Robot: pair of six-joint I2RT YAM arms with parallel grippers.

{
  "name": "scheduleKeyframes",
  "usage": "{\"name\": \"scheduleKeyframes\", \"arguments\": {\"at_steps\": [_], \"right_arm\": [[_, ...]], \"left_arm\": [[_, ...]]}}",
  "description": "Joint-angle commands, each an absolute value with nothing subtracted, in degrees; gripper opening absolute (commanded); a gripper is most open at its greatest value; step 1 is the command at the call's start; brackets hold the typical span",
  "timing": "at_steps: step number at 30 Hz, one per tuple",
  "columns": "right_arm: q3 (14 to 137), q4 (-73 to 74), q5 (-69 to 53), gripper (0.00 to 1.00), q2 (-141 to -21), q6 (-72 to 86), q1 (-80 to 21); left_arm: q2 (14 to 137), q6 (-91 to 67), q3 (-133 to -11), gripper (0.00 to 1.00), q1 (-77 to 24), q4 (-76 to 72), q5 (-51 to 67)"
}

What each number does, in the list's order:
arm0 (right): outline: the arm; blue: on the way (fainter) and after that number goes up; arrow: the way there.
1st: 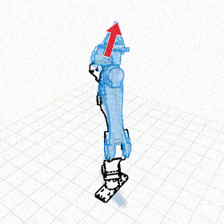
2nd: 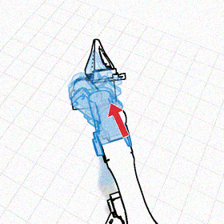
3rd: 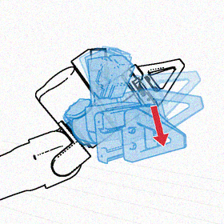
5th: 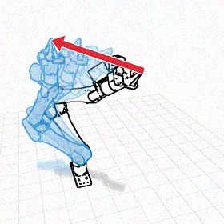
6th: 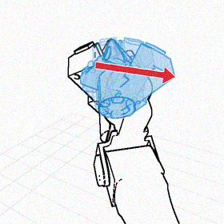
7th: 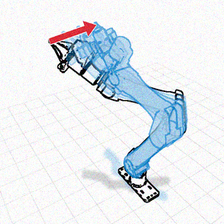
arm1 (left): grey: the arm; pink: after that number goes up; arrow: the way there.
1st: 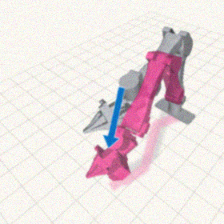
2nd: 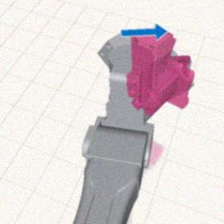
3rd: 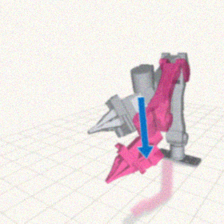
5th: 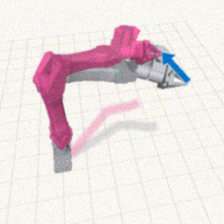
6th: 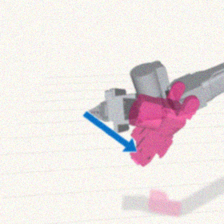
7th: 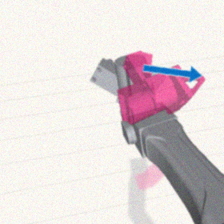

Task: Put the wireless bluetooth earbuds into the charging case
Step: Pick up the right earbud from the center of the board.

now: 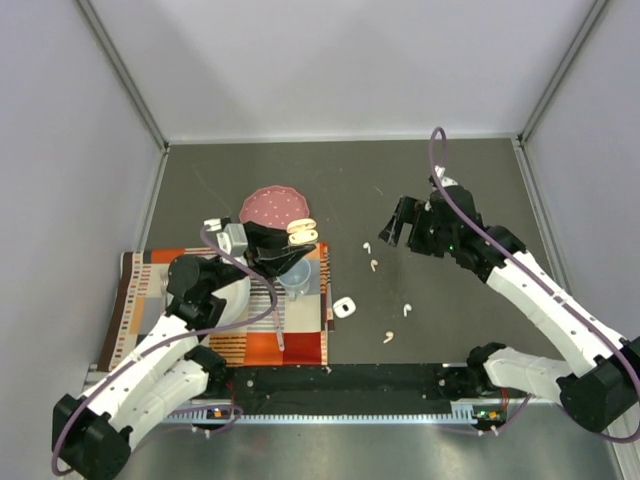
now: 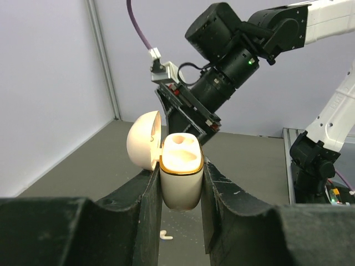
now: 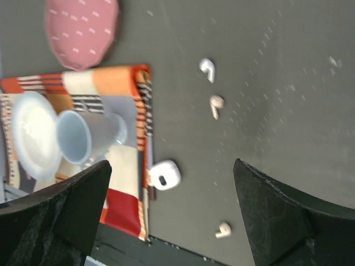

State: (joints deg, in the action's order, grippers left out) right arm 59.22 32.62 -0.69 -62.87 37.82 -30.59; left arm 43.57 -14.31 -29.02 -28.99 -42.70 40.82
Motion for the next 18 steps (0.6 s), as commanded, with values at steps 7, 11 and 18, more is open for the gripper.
{"name": "scheduleKeyframes", "arguments": {"at_steps": [7, 11, 18], "right_arm": [[50.37, 48.24, 10.72, 0.77, -55.56, 56.68, -40.60], [47.21, 49.22, 12.47, 0.75, -53.71, 63.62, -44.90], [47.63, 63.17, 26.88, 0.77, -56.33, 86.88, -60.19]], "left_arm": [[38.42, -13.01, -27.33, 0.00, -29.18, -38.77, 38.85], [35.95, -12.39, -25.93, 0.00, -29.18, -37.26, 38.76], [28.75, -14.76, -21.19, 0.00, -29.18, -37.44, 37.45]]}}
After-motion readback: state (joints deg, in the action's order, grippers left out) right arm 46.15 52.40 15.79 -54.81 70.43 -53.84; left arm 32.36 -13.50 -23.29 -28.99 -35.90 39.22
